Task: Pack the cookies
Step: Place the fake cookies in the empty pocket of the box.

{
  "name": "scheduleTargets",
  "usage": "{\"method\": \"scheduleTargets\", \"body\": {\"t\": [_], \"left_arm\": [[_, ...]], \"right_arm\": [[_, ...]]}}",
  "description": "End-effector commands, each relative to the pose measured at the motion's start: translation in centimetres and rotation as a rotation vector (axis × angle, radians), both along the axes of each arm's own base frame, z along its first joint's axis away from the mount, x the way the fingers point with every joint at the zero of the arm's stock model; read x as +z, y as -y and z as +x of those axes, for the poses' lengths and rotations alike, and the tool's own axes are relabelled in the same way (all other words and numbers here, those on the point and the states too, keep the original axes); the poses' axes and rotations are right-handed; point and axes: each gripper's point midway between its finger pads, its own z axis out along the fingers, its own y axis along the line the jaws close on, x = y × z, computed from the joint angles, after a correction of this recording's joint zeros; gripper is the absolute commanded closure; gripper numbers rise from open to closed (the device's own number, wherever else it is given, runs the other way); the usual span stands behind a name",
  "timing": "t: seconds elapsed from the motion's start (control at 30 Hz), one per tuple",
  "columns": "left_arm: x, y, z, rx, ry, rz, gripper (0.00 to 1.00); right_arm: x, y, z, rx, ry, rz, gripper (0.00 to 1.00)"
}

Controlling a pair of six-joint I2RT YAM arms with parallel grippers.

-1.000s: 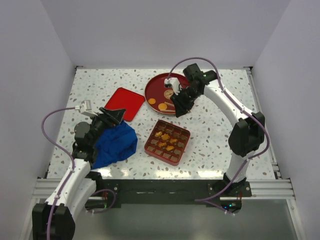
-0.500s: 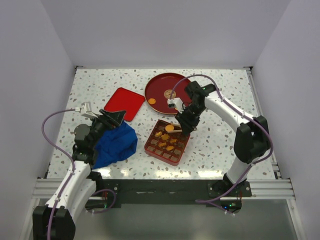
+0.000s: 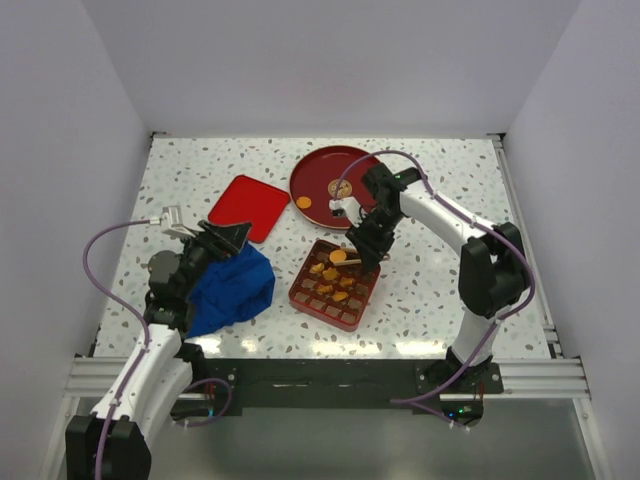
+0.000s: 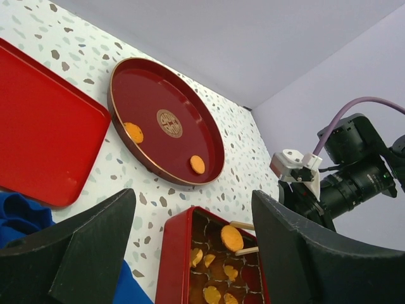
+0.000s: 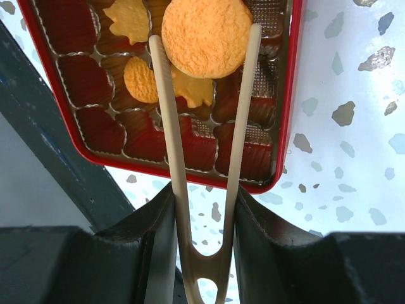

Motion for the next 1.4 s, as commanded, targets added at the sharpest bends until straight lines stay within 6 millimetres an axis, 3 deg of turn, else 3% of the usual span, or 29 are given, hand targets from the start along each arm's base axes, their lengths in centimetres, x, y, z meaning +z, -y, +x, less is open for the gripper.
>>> {"method": "scheduleTargets", "body": {"t": [0.0, 0.47, 1.37], "left_arm": [[0.73, -0.18, 0.00, 0.005, 0.038, -0.002, 0.21], [0.50, -0.16, 0.18, 0.003, 0.034, 0.000, 0.21], [0.48, -0.27, 0.16, 0.006, 0.034, -0.003, 0.21]], "right_arm": [[0.79, -0.69, 1.54, -0.017, 0.051, 0.010, 0.67], [-0.15, -0.84, 1.83, -0.032, 0.034, -0.020, 0.62], [0.24, -1.07, 1.84, -0.033, 0.038, -0.008, 0.57]]}}
